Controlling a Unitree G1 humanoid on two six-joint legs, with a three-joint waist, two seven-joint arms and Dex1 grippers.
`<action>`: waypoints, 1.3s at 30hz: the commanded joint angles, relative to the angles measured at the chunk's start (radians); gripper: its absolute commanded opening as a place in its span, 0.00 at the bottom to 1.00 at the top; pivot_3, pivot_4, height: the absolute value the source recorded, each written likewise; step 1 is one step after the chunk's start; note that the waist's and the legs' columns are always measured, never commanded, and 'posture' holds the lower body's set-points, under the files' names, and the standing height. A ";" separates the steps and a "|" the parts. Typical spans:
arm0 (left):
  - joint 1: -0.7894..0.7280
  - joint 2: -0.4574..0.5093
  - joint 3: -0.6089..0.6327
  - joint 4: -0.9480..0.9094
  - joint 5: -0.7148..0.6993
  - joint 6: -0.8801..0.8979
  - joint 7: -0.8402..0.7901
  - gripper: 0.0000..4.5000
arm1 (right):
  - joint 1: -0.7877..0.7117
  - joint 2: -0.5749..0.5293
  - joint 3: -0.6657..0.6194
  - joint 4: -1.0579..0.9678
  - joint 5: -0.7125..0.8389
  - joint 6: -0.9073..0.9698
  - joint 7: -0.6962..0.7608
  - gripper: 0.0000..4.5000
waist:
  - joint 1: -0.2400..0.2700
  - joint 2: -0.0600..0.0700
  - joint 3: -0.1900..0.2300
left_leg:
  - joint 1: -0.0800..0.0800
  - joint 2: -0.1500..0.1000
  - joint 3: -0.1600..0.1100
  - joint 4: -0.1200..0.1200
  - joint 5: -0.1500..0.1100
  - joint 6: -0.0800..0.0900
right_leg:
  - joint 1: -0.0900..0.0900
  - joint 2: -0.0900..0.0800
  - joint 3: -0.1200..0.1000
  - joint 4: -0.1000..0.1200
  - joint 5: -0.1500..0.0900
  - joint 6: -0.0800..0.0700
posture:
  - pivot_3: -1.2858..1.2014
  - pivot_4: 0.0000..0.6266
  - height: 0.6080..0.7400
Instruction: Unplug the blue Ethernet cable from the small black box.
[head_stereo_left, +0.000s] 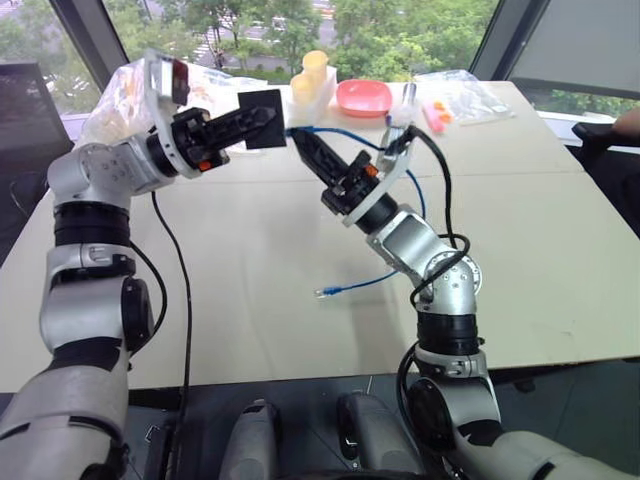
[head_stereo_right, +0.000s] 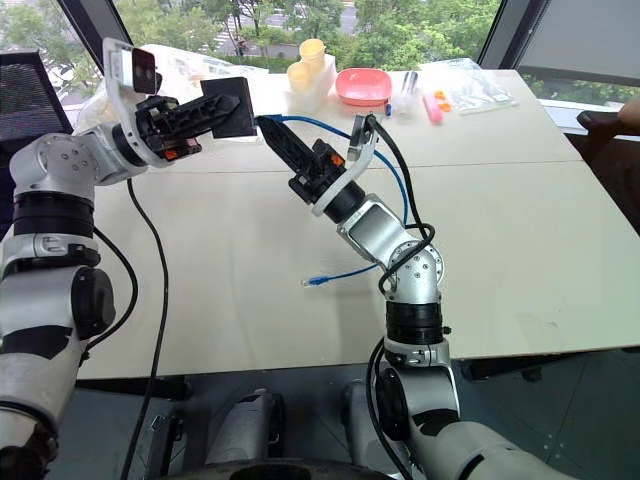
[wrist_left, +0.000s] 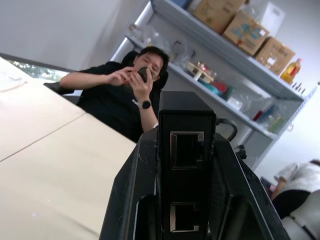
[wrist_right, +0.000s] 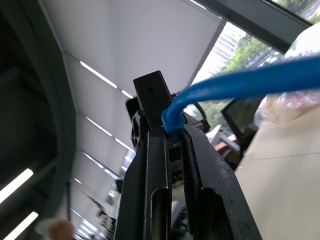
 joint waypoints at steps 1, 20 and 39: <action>0.025 0.064 0.140 -0.038 -0.065 0.018 0.038 0.12 | 0.057 -0.033 -0.158 -0.027 0.021 -0.118 0.007 0.00 | 0.000 0.000 0.000 | 0.000 0.000 0.000 0.000 0.000 0.000 | 0.000 0.000 0.000 0.000 0.000 0.000 | 0.52 0.24 1.00; 0.125 0.102 0.097 -0.127 -0.081 0.056 0.072 0.12 | 0.089 -0.134 -0.040 -0.065 -0.309 -0.178 0.157 0.47 | 0.001 0.000 0.000 | 0.000 0.000 0.001 0.000 0.000 0.000 | 0.000 0.000 0.000 -0.001 0.000 0.000 | 0.52 0.24 1.00; 0.169 -0.008 0.123 -0.214 -0.118 0.116 0.124 0.12 | 0.119 -0.001 0.128 -0.107 -0.333 -0.087 0.195 0.68 | 0.001 0.000 0.000 | 0.001 0.000 0.001 0.000 0.000 0.000 | 0.001 0.000 0.000 0.000 0.000 0.000 | 0.52 0.24 1.00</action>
